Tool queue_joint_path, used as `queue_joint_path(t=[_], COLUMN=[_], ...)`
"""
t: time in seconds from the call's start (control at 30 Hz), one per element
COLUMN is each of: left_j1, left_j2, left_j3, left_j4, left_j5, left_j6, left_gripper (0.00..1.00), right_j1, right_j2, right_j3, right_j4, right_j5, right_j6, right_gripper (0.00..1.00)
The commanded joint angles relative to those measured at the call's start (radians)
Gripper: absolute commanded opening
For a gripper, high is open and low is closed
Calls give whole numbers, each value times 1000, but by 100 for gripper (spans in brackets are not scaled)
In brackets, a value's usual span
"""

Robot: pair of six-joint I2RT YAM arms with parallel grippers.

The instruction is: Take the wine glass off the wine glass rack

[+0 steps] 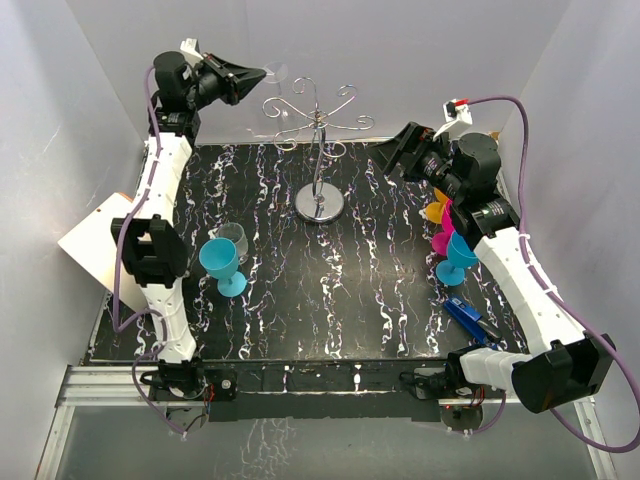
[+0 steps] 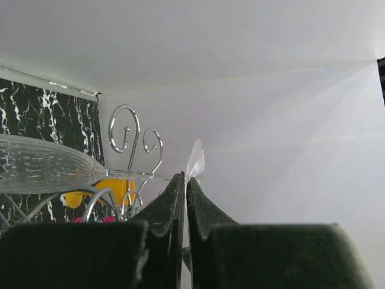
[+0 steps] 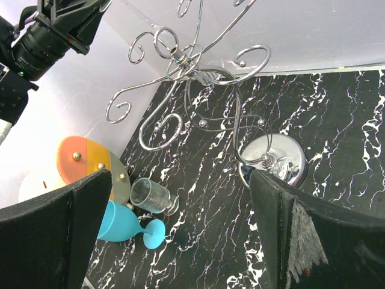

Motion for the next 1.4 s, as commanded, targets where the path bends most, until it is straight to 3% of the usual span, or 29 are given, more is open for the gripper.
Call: queue_joint_path(t=[0.0, 0.17, 0.37, 0.73, 1.07, 1.37], left_j1=[58, 141, 197, 207, 214, 194], left_j2=[-120, -165, -235, -486, -759, -966], left_j3=[-68, -100, -98, -317, -530, -778], left_j4=[47, 40, -83, -190, -232, -167], left_j5=[42, 51, 21, -9, -13, 39], left_j6=[-10, 1, 116, 235, 253, 185], left_gripper=[0, 0, 0, 0, 0, 0], right_j1=[-7, -6, -6, 19, 296, 363], right_j2=[-35, -31, -26, -1, 42, -8], right_j3=[12, 12, 5, -15, -22, -179], right_j4=[27, 23, 19, 3, -62, 59], right_j5=[6, 3, -18, -159, -103, -78], right_j6=[1, 0, 4, -13, -80, 6], right_gripper=[98, 98, 98, 98, 98, 98])
